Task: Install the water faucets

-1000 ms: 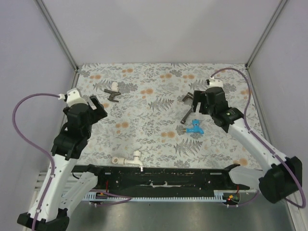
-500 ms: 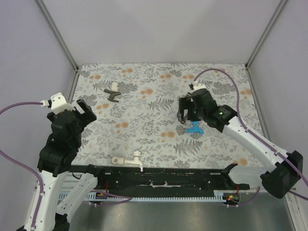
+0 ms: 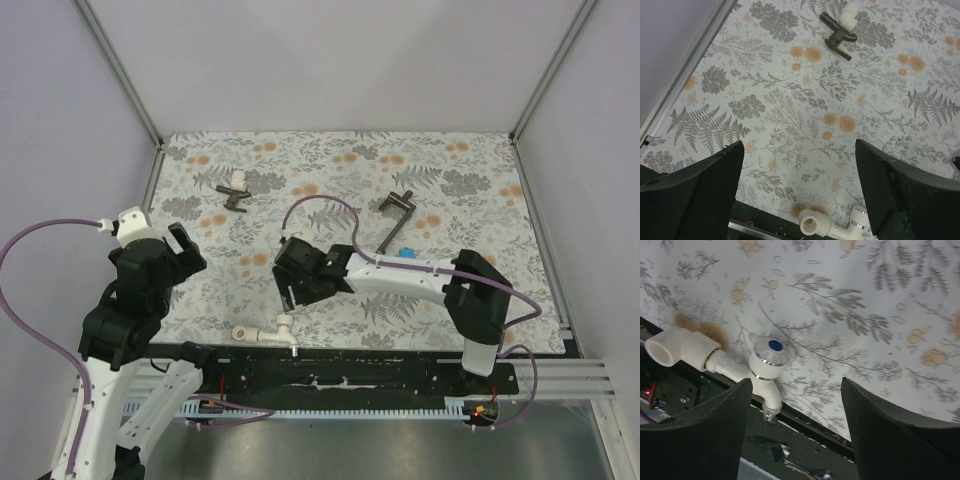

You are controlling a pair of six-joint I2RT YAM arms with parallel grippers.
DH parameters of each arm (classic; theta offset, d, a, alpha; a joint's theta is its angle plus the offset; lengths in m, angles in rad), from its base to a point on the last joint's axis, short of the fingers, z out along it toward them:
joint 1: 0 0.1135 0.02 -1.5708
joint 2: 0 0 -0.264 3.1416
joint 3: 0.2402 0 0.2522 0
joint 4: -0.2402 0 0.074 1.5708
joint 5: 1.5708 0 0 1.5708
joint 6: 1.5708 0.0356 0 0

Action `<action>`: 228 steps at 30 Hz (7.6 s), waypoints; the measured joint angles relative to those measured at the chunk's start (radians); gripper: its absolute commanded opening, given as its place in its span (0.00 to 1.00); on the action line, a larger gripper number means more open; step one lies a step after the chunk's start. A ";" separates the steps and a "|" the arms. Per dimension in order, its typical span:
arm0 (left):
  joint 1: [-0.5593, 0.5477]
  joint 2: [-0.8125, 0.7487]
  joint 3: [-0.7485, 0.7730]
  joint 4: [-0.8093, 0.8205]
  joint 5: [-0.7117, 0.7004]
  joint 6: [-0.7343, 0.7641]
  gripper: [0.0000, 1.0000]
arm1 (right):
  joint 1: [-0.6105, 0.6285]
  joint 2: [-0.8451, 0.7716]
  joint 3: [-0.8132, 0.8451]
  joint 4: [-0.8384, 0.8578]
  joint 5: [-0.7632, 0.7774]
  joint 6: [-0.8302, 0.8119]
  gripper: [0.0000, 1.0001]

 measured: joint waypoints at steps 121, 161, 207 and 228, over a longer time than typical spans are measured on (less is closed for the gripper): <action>-0.174 0.266 -0.802 1.671 0.472 -0.804 0.02 | -0.167 -0.555 -0.381 0.532 0.193 0.418 0.83; -0.152 0.113 -0.447 1.088 0.409 -0.758 0.02 | -0.201 -0.416 -0.315 0.879 -0.071 -0.077 0.08; 0.027 0.596 -0.087 1.136 1.646 -0.387 0.68 | -0.376 -0.723 -0.200 0.430 -0.530 -0.937 0.00; 0.000 0.338 -0.209 1.048 1.479 -0.068 0.02 | -0.409 -0.623 -0.169 0.489 -0.727 -0.650 0.00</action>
